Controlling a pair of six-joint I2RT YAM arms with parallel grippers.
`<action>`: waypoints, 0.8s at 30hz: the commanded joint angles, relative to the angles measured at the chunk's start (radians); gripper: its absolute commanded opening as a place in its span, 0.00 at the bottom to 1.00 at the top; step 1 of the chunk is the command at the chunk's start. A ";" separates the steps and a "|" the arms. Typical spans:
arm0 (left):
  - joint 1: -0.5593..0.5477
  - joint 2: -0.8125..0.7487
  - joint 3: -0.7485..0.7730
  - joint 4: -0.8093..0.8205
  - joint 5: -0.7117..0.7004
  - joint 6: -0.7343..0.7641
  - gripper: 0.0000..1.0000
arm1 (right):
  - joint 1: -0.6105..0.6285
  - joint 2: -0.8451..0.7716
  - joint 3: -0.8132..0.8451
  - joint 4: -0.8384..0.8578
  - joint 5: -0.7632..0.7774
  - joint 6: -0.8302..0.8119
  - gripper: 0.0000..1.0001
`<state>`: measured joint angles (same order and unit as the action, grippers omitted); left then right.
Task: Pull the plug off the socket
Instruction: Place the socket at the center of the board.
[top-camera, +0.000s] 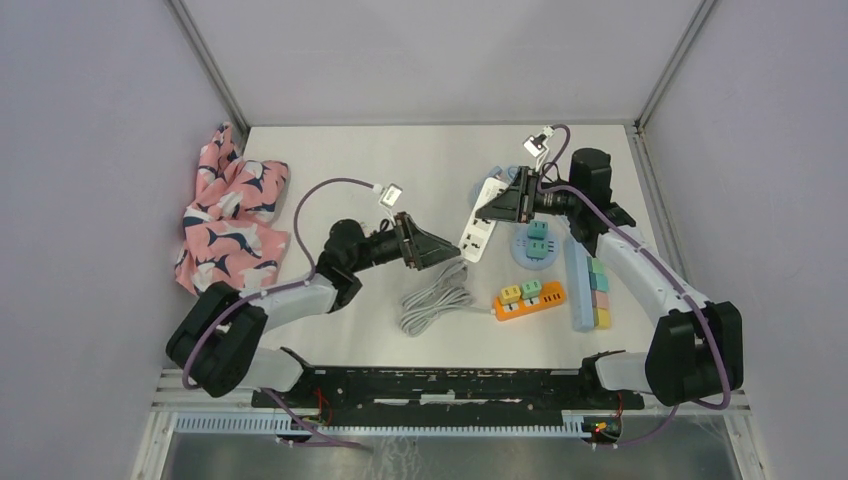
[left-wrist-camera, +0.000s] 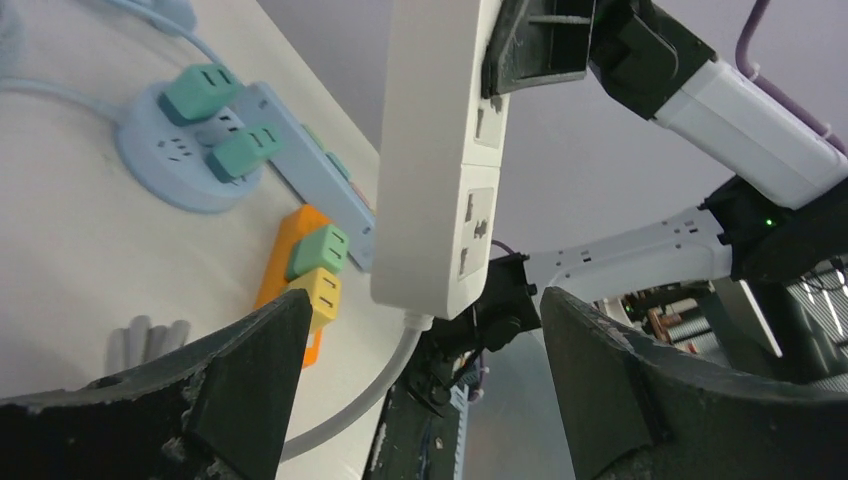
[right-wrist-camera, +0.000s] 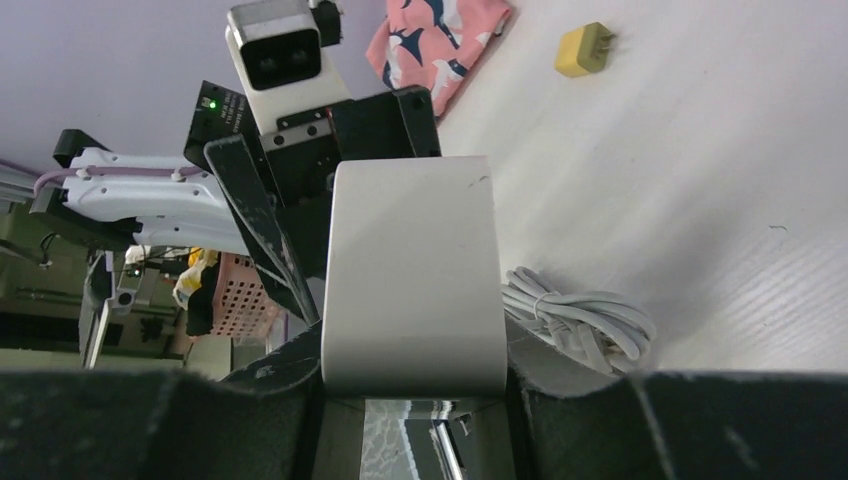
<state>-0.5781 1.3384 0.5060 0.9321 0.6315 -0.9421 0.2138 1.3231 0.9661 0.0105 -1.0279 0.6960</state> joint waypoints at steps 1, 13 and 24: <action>-0.074 0.077 0.092 0.097 0.045 0.037 0.89 | 0.004 -0.016 -0.029 0.290 -0.124 0.138 0.00; -0.123 0.217 0.157 0.232 0.072 -0.057 0.42 | 0.028 -0.009 -0.059 0.288 -0.134 0.098 0.01; -0.070 -0.143 0.083 -0.437 -0.268 0.282 0.03 | -0.027 -0.065 0.036 -0.117 -0.115 -0.230 1.00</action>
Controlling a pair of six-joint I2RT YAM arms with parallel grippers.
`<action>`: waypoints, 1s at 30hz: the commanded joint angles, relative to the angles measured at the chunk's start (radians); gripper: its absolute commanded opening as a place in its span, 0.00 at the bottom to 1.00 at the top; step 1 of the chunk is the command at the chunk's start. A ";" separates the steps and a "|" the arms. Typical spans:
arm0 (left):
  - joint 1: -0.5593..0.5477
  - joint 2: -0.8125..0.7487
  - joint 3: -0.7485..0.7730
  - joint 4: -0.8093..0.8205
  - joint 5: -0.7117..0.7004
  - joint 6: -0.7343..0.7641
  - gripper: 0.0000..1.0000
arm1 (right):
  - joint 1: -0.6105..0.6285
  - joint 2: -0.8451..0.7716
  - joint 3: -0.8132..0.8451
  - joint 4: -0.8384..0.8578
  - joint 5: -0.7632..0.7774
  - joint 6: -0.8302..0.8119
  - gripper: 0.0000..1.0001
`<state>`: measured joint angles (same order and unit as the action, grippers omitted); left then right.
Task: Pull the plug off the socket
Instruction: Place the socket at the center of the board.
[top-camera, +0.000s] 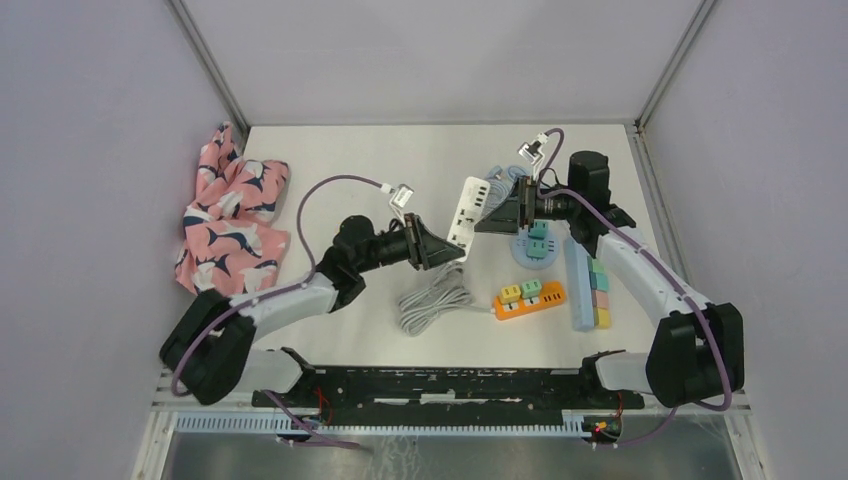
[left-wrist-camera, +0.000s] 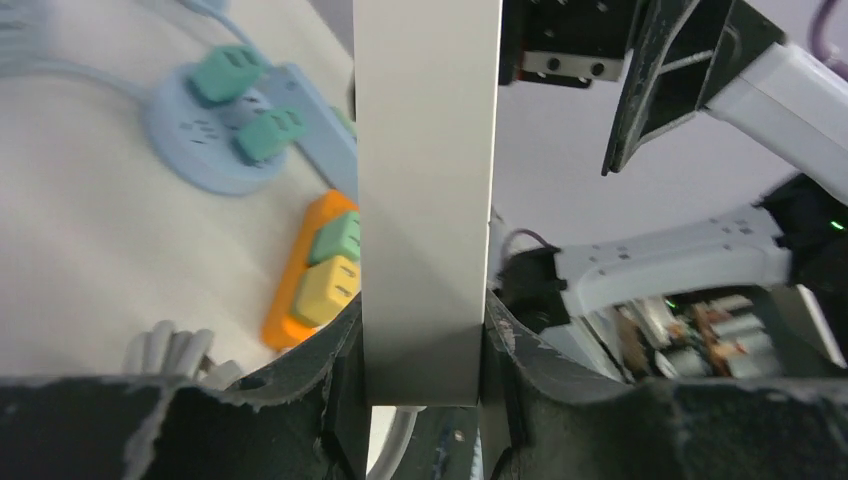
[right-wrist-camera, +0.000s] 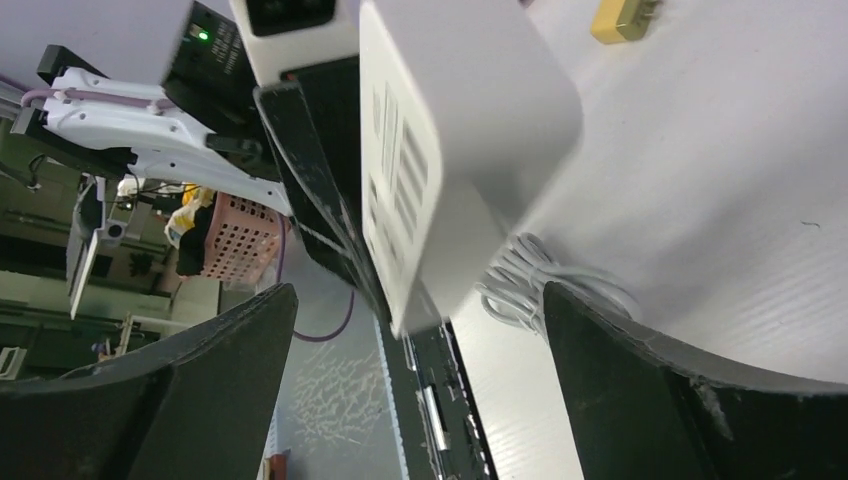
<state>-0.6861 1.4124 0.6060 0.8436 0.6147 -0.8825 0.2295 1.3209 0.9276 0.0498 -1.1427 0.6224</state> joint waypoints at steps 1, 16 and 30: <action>0.048 -0.274 -0.015 -0.456 -0.333 0.256 0.03 | -0.058 -0.073 0.071 -0.159 -0.005 -0.156 1.00; 0.608 -0.314 0.226 -1.112 -0.622 0.480 0.03 | -0.089 -0.066 0.040 -0.159 -0.005 -0.154 1.00; 0.787 0.287 0.511 -1.133 -0.448 0.542 0.06 | -0.089 -0.061 0.027 -0.150 -0.009 -0.139 1.00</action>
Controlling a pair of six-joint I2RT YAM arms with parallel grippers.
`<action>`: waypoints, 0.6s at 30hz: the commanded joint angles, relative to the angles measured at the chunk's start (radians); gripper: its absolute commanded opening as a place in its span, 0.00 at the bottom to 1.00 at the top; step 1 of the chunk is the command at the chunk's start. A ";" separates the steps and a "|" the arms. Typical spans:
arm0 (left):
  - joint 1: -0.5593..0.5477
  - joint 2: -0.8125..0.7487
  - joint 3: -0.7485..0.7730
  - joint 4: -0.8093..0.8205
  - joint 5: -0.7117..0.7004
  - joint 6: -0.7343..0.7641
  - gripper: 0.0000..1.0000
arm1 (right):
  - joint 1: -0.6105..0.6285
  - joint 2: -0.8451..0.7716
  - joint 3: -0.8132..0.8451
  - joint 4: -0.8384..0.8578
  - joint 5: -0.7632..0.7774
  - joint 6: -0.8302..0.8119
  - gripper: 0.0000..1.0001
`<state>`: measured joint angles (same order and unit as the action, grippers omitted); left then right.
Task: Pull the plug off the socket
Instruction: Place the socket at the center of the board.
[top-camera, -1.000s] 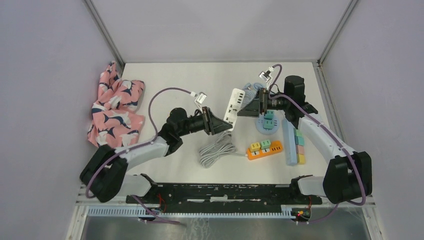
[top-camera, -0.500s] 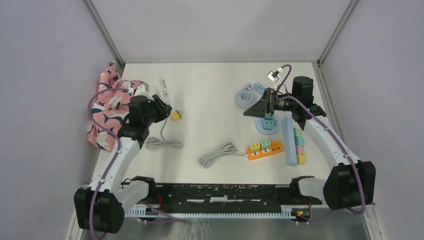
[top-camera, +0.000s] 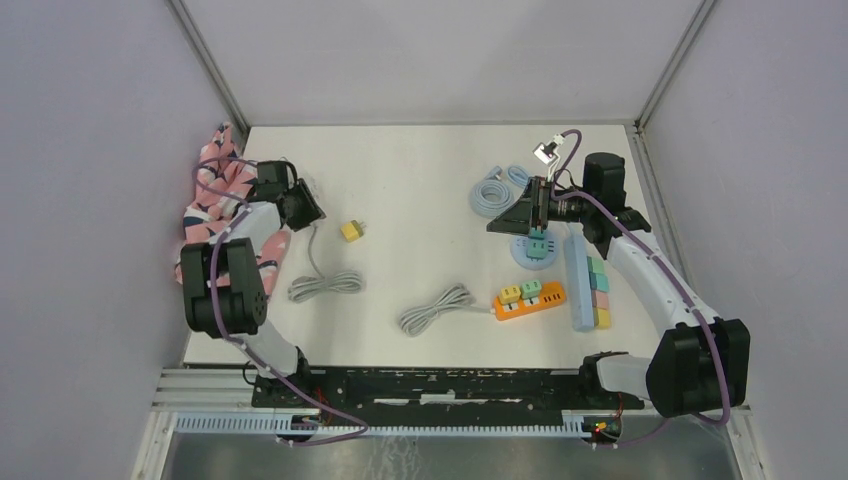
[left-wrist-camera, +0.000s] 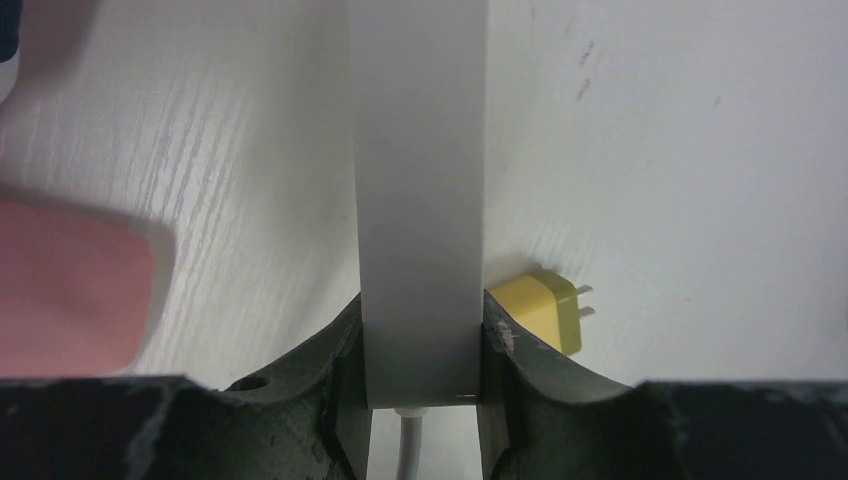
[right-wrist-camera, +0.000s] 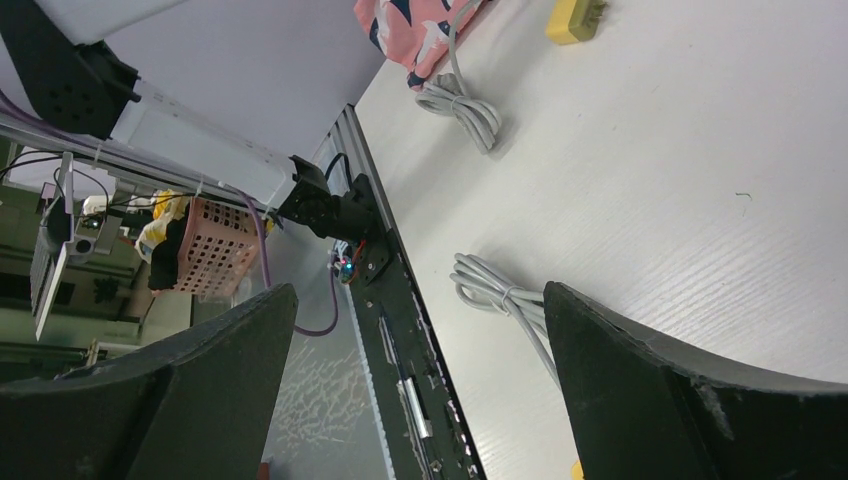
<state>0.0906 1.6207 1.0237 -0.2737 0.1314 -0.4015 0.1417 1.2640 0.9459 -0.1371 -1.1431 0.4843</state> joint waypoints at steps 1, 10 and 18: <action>0.010 0.102 0.111 -0.024 0.039 0.063 0.08 | -0.002 -0.005 0.009 0.036 -0.008 -0.001 1.00; 0.009 0.147 0.144 -0.066 0.016 0.074 0.48 | -0.002 -0.020 0.012 0.020 -0.005 -0.017 1.00; 0.011 -0.014 0.117 -0.060 0.003 0.046 0.77 | -0.002 -0.014 0.023 -0.009 -0.003 -0.047 1.00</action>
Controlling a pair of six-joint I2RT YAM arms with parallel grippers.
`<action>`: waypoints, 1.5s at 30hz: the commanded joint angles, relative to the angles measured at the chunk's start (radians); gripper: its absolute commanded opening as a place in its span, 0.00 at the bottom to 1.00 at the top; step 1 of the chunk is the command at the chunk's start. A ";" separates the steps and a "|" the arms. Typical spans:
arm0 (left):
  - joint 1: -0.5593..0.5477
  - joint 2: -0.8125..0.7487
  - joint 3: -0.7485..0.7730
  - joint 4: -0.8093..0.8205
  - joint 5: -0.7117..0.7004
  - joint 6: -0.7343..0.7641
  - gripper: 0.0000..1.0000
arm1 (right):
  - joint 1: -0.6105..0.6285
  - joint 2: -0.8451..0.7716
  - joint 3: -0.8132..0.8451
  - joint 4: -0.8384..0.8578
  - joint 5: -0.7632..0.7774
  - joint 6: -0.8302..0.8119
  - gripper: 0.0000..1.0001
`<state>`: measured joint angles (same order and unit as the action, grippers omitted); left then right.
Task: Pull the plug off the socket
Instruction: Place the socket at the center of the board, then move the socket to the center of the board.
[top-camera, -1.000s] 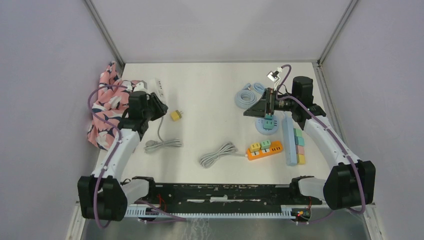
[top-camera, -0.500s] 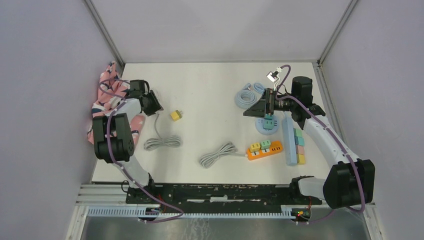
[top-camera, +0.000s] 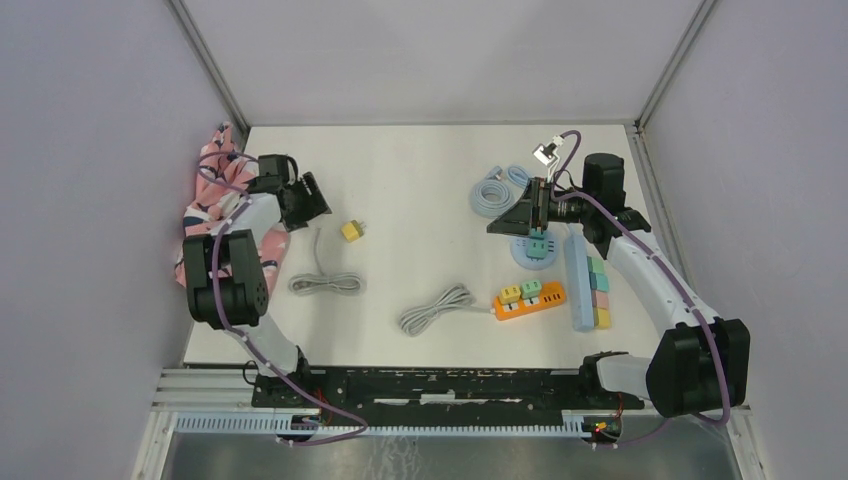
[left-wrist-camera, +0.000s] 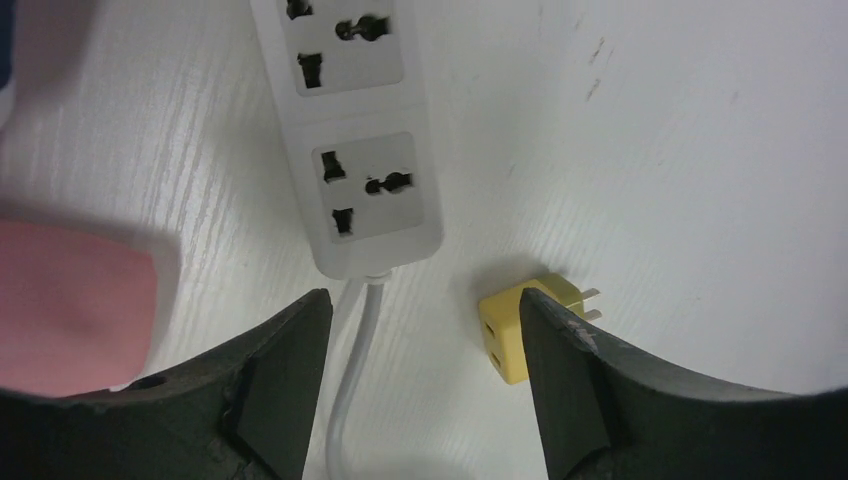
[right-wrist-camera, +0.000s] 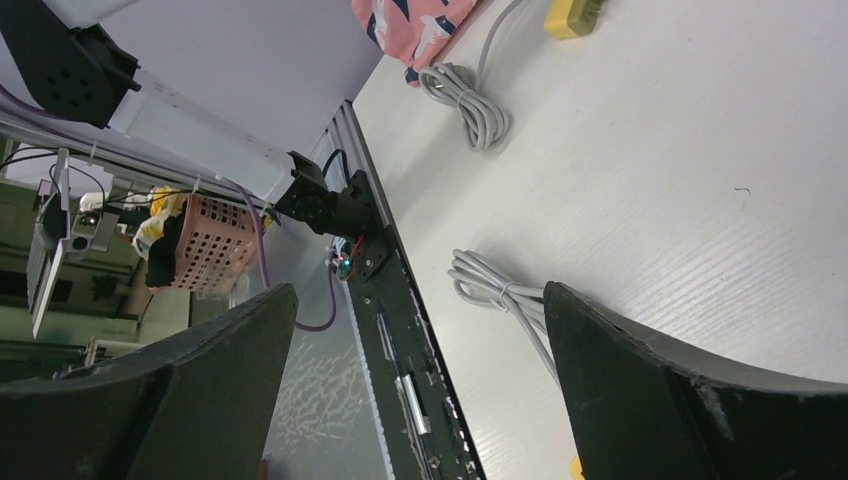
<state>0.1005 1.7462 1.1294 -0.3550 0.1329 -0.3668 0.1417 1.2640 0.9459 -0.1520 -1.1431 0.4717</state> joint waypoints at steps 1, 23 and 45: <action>0.001 -0.166 0.003 0.023 0.008 0.004 0.80 | -0.003 -0.013 0.024 0.002 -0.002 -0.039 1.00; -0.758 -0.427 0.557 -0.038 -0.287 -0.490 0.99 | -0.129 -0.001 0.091 -0.221 0.016 -0.314 1.00; -1.030 -0.295 0.854 -0.091 -0.420 -0.436 0.99 | -0.186 0.072 0.098 -0.245 0.007 -0.360 1.00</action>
<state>-0.9268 1.4696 1.9228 -0.4740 -0.2375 -0.8562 -0.0319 1.3384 0.9932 -0.3908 -1.1206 0.1474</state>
